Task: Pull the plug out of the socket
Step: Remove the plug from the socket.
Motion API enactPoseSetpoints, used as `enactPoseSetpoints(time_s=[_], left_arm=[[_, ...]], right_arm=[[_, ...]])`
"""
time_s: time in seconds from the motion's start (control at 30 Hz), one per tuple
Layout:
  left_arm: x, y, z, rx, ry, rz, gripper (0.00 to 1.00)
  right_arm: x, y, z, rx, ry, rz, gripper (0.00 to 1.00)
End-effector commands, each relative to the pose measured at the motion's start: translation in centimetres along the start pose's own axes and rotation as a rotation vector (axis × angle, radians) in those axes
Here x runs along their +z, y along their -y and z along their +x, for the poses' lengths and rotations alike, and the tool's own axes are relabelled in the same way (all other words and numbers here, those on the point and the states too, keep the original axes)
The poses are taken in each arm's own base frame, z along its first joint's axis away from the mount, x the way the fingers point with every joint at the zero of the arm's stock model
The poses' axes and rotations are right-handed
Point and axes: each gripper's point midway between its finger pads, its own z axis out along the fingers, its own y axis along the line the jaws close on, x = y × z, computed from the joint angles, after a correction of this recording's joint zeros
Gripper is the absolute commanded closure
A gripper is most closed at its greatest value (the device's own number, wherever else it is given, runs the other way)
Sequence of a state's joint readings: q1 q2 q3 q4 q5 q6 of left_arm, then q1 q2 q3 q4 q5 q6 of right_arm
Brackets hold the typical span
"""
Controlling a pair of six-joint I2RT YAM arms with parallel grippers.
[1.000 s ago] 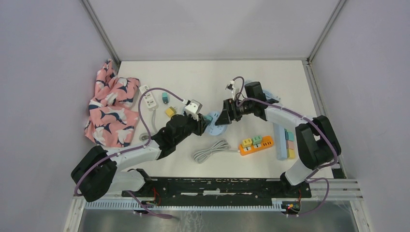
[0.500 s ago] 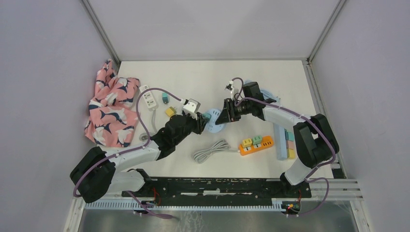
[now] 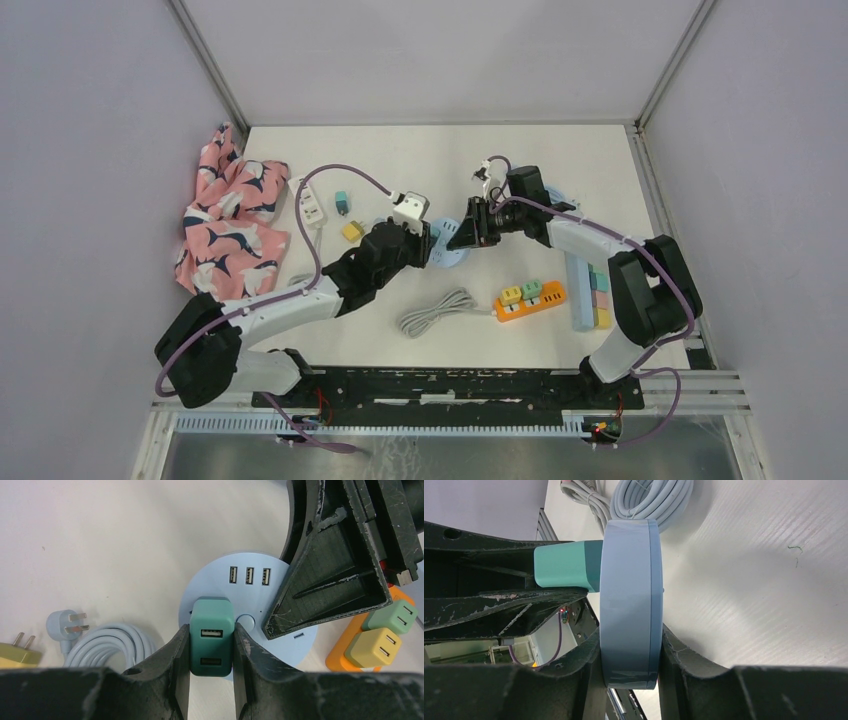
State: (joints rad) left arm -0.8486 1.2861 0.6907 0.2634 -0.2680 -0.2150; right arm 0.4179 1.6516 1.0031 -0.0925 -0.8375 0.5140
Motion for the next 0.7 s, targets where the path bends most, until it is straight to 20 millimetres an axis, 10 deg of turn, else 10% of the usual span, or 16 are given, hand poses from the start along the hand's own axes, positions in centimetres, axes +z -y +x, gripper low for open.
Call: enactPoseSetpoints(time_s=[0.0, 0.33, 0.67], left_arm=[[-0.4, 0.2, -4.7, -0.049, 0.133, -0.017, 0.97], [-2.2, 2.2, -5.9, -0.160, 0.195, 0.122, 0.97], [0.2, 2.1, -5.4, -0.046, 0.057, 0.012, 0.97]], right_arm=[[-0.2, -1.8, -1.8, -0.042, 0.042, -0.064, 1.00], [0.1, -0.8, -1.5, -0.013, 0.037, -0.032, 1.00], [0.1, -1.4, -1.4, -0.027, 0.028, -0.049, 1.00]])
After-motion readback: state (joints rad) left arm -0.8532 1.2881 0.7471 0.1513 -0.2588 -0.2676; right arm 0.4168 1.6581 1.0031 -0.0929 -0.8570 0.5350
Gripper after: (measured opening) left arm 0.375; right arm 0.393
